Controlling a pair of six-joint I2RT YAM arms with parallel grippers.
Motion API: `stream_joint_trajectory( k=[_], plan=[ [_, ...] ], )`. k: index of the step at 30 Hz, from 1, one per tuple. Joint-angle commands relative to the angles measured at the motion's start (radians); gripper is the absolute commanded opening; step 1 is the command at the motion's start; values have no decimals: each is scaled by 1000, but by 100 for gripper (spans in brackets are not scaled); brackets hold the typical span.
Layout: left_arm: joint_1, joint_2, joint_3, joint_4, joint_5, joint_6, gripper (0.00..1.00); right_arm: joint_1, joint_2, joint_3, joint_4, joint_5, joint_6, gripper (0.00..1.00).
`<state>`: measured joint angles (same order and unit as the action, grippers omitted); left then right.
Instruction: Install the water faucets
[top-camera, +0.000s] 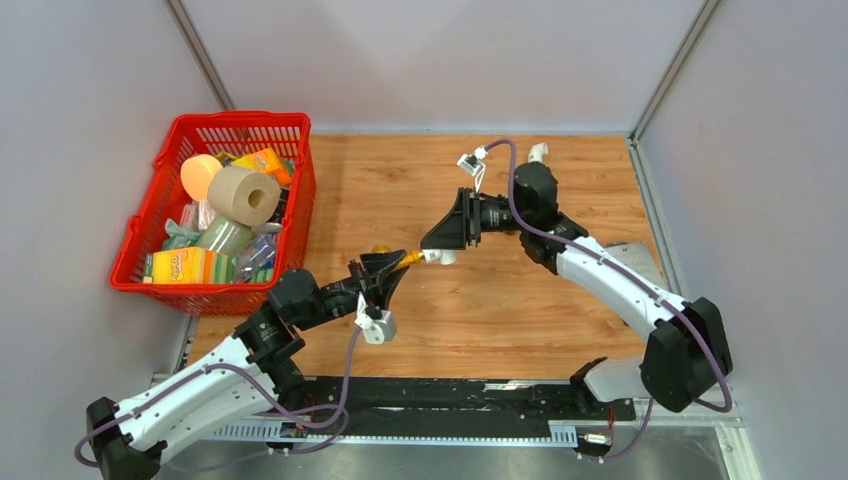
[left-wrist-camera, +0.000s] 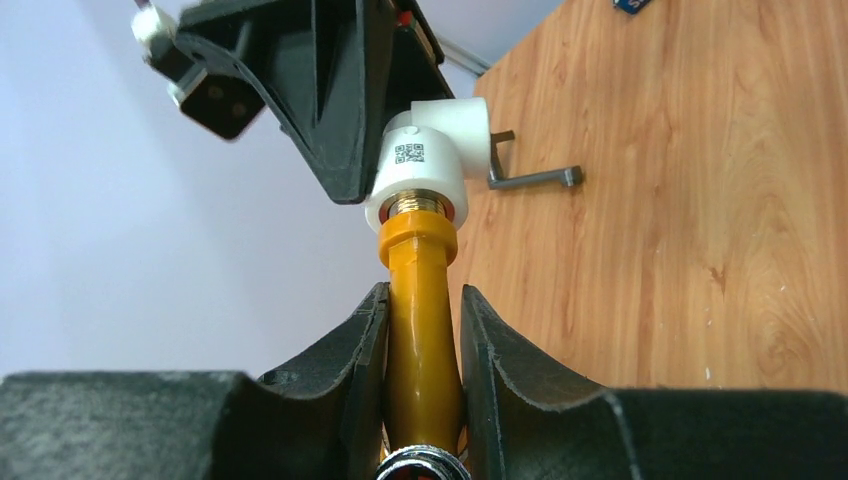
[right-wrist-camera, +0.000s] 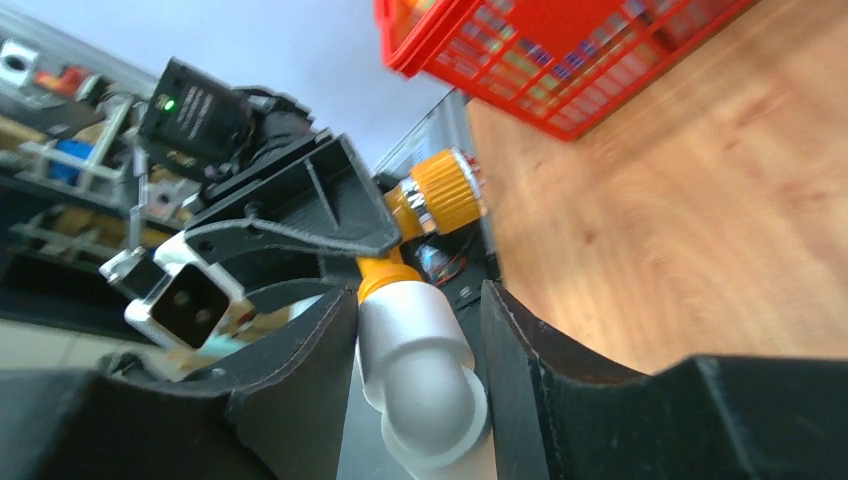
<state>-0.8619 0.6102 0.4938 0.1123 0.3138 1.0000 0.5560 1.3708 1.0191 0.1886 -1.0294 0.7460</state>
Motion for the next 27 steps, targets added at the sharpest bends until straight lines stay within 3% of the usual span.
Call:
stream_joint_trajectory(
  k=[1,7,11,16,21,27],
  plan=[
    [4,22,60,46,-111,-119,0,-36,-105,62,-66,177,-170,54],
    [26,111,192,-66,-50,-375,0,-54,-320,9,-110,297,-560,76],
    [118,175,272,-91,109,-612,0,-53,-453,-88,-123,321,-816,80],
    [279,263,336,6,338,-1044,0,-53,-591,-198,-114,275,-1083,82],
    [354,321,365,98,450,-1285,0,-44,-670,-304,-12,220,-1244,84],
    [406,367,390,173,554,-1541,0,-19,-648,-350,94,155,-1301,84]
  ],
)
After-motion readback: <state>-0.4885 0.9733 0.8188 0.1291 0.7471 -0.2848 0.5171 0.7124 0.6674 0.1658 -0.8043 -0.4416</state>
